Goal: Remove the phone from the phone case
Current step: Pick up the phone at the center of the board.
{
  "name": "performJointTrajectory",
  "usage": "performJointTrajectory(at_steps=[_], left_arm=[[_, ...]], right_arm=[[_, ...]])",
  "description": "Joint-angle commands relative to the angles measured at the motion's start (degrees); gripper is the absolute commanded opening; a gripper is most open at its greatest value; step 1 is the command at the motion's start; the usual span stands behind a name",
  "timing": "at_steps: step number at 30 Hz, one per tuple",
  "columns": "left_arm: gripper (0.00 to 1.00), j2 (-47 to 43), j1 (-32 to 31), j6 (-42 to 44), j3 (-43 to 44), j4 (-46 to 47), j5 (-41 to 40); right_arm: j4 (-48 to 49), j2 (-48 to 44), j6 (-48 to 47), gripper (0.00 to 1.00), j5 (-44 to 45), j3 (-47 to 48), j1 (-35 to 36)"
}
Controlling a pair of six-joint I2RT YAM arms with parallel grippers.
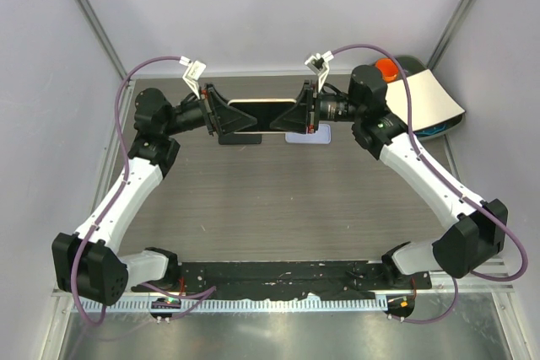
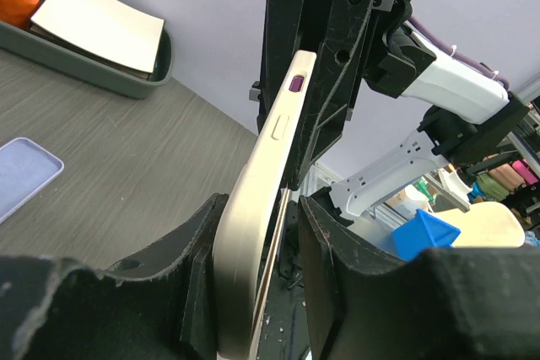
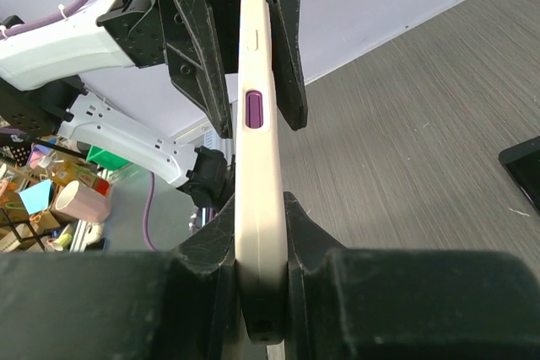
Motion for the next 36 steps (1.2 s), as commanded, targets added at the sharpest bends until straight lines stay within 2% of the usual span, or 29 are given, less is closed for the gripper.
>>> performJointTrajectory(at_steps=[1, 7, 11, 16, 22, 31, 34, 36], left_arm=[[0.4, -1.36, -1.28, -1.65, 0.68, 3.07, 3.55], [0.39, -1.44, -1.2, -1.65, 0.59, 3.07, 3.55], [0.53, -1.62, -1.2, -1.65, 0.59, 3.16, 3.82], [0.54, -1.62, -1.28, -1.65, 0.51, 3.25, 3.73], [0.43, -1.62, -1.2, -1.65, 0.42, 3.34, 3.82], [0.17, -1.79, -1.2, -1.65, 0.42, 3.34, 3.91], [0.02, -1.71, -1.11, -1.65, 0.5, 3.34, 3.99], [0.0, -1.88, -1.2, -1.74, 0.33, 3.42, 4.17]], right_arm=[[4.71, 1.09, 0.25, 0.01, 8.11, 2.14, -0.28], [5.76, 1.26, 1.83, 0.01, 9.25, 1.97, -0.37], [6.46, 1.53, 3.06, 0.01, 9.69, 1.79, -0.55], [6.73, 1.44, 3.41, 0.01, 10.13, 1.7, -0.64], [8.13, 1.35, 5.52, 0.01, 10.4, 1.35, -0.9], [8.92, 1.27, 5.79, 0.01, 10.83, 0.74, -0.99], [8.93, 1.44, 5.79, 0.01, 10.75, 0.82, -0.99], [9.01, 1.44, 5.61, 0.01, 10.83, 0.65, -0.99]])
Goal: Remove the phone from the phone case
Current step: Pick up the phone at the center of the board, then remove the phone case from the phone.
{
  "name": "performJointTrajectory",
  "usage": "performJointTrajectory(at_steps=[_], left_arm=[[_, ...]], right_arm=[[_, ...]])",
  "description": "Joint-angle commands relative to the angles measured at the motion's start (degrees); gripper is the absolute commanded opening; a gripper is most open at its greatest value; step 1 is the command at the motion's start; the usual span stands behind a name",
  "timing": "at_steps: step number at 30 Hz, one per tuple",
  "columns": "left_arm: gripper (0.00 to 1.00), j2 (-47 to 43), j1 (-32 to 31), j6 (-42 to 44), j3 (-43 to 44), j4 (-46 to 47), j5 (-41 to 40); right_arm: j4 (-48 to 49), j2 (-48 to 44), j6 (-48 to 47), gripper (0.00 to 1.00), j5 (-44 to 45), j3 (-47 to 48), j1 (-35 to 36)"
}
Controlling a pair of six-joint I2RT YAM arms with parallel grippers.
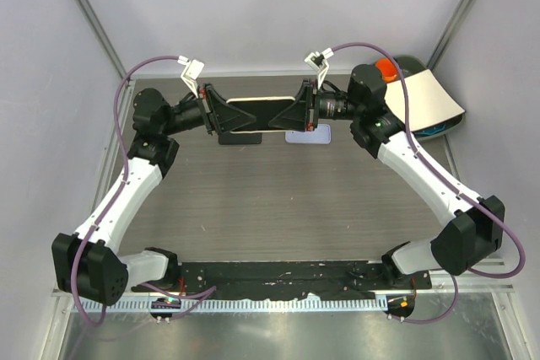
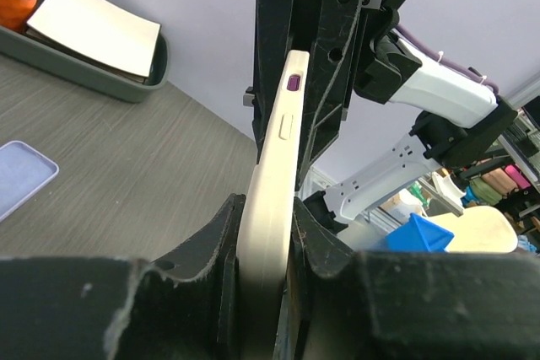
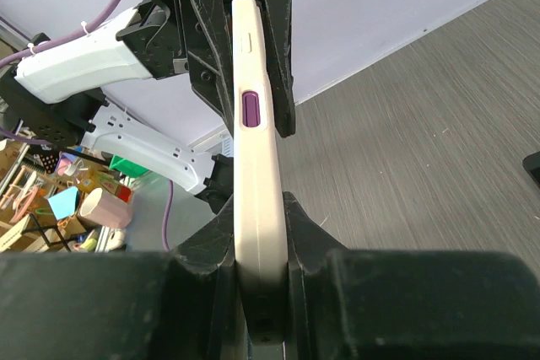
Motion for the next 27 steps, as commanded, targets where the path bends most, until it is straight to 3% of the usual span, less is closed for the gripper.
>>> performJointTrajectory(at_steps=[1, 3, 6, 8, 10, 13, 18, 23, 27], left_arm=[[0.0, -1.84, -1.44, -0.29, 0.31, 2.46, 4.17], [0.0, -1.93, -1.44, -2.04, -0.57, 4.82, 4.34], [0.0, -2.19, -1.44, -4.51, -1.54, 9.49, 5.31], [0.0, -2.28, -1.35, -4.43, -1.36, 9.76, 5.75], [0.0, -2.54, -1.0, -4.07, -1.19, 9.76, 5.75], [0.0, -2.89, -0.47, -3.11, -0.92, 9.76, 5.93], [0.0, -4.12, 0.41, 3.12, 0.48, 2.57, 6.45], [0.0, -5.53, 0.58, 14.11, 3.64, -10.7, 7.68], [0.0, -5.62, 0.58, 16.4, 3.65, -10.72, 7.95]], right_arm=[[4.82, 0.35, 0.06, 0.01, 11.93, 0.76, -0.81], [4.82, 0.26, -0.37, 0.04, 11.23, 0.67, -0.99], [3.86, -0.26, -2.39, 0.35, 9.56, 1.11, -1.6], [3.59, -1.49, -3.1, 0.47, 8.07, 0.93, -2.48], [4.29, -2.37, -3.63, 0.52, 6.49, 0.23, -3.97], [6.14, -5.18, -4.58, 0.71, 6.38, -1.61, -5.56], [2.19, -11.16, -8.81, 0.86, 8.67, -1.97, -6.52], [-4.31, -15.64, -9.25, 0.88, 17.17, -1.53, -6.7], [-6.7, -19.51, -9.43, 0.89, 23.15, -4.24, -6.79]])
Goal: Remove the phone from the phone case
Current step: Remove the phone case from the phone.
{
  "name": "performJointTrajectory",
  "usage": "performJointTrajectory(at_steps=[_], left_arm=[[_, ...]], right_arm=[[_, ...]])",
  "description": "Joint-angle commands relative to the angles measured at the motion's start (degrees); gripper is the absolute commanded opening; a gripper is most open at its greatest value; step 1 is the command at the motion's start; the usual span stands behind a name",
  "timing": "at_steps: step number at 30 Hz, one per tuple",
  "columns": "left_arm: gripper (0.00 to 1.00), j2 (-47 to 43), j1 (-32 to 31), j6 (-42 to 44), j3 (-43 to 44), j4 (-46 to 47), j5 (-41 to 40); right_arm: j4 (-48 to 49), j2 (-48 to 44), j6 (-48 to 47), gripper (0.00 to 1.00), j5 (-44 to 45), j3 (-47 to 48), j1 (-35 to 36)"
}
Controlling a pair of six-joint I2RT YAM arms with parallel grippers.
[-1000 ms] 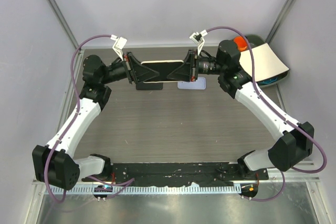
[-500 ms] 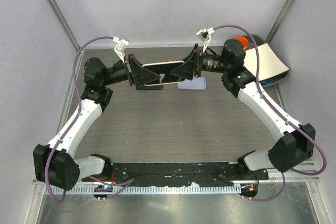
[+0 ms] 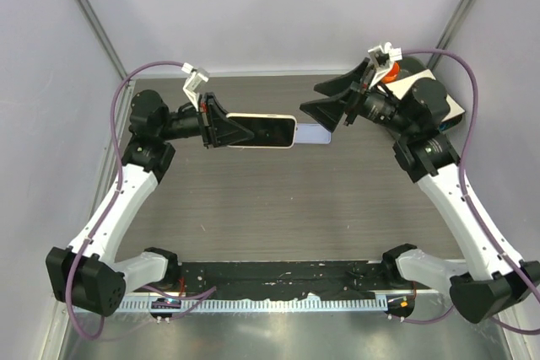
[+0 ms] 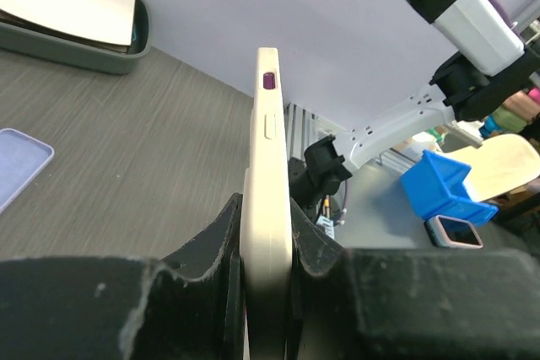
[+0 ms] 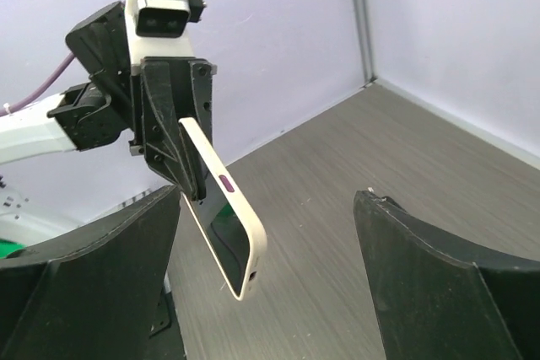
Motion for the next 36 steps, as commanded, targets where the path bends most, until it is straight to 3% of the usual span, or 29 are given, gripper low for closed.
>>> performJointTrajectory(at_steps=[1, 3, 6, 9, 12, 16, 29, 36], left_arm=[[0.0, -2.01, 0.28, 5.37, 3.17, 0.7, 1.09], [0.0, -2.19, 0.28, 3.61, 1.94, 3.78, 1.17], [0.0, -1.49, 0.37, 2.64, 1.41, 8.98, 4.59], [0.0, 0.18, 0.37, 2.55, 2.63, 9.77, 6.27], [0.0, 1.94, 0.28, -0.85, 2.29, 13.71, 5.83], [0.0, 1.86, 0.1, -10.33, -2.8, 30.11, 1.8], [0.0, 0.36, -0.77, -13.96, -10.63, 37.72, -3.22], [0.0, 1.5, 0.28, -15.99, -12.12, 39.21, -8.05]], right_arm=[[-2.76, -4.75, -2.52, 0.89, 9.14, -2.63, -0.21], [-5.91, -5.65, -9.33, 0.9, 9.32, -3.16, -0.3], [-5.05, -5.83, -10.61, 0.9, 12.83, -3.96, -0.82], [-3.21, -4.07, -10.71, 0.89, 8.98, -3.7, -1.18], [2.84, -1.18, -6.15, 0.89, 3.97, -3.26, -1.35], [9.79, 2.87, -0.25, 0.85, 0.63, -3.78, -1.7], [46.33, 12.99, 28.75, 0.72, -7.82, -10.01, -1.88], [50.41, 11.05, 30.78, 0.68, -5.88, -15.03, -1.88]])
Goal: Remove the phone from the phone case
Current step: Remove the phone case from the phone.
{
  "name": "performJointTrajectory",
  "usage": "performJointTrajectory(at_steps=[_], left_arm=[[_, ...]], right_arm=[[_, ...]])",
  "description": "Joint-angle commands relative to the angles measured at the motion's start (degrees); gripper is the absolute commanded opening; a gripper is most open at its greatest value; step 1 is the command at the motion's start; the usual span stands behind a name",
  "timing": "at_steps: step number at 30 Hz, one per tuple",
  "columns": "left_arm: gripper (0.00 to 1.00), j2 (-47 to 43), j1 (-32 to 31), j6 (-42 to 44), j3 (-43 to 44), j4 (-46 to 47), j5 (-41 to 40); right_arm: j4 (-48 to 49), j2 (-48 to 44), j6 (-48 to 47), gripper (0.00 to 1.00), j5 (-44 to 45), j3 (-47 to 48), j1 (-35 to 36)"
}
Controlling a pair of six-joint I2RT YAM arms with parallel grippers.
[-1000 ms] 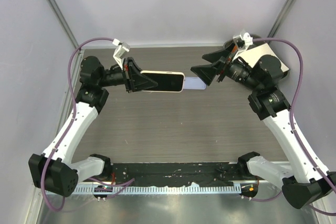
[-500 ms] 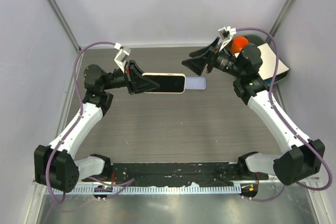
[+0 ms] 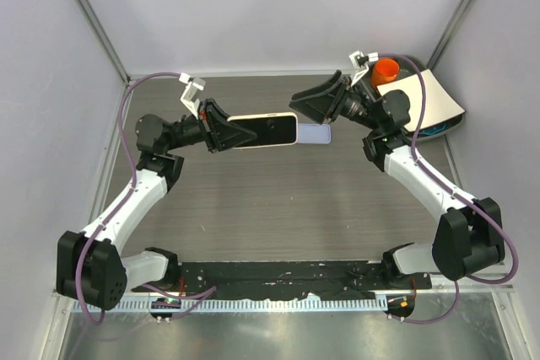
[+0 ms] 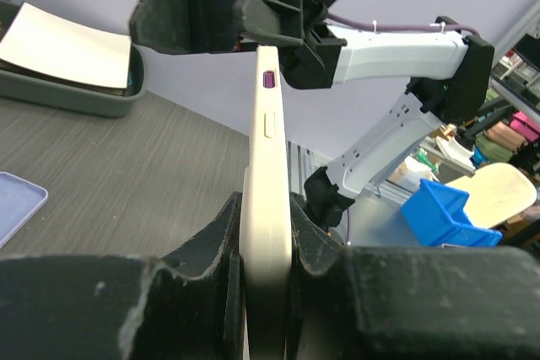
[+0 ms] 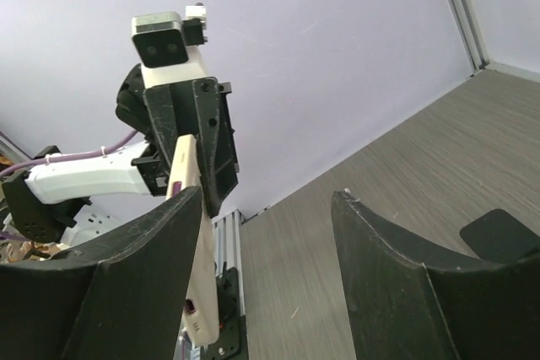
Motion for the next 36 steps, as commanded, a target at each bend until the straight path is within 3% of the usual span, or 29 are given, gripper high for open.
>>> performJointTrajectory(at_steps=[1, 7, 13, 36], left_arm=[[0.0, -0.57, 0.91, -2.2, -0.56, 7.28, -5.71], [0.0, -0.4, 1.44, -2.11, -2.41, 7.28, -8.35], [0.0, 0.39, 1.44, -2.81, -3.2, 7.37, -10.11], [0.0, 0.74, 1.27, -6.24, -4.79, 13.26, -9.06]], right_arm=[[8.79, -2.54, 3.65, 0.67, 0.17, -0.52, -0.17], [16.52, -2.11, 8.31, 0.63, 0.87, -2.98, -0.17], [16.79, -0.61, 8.14, 0.56, 1.84, -3.33, 0.44], [16.97, 3.96, 8.58, 0.47, 2.54, -2.19, 3.08]])
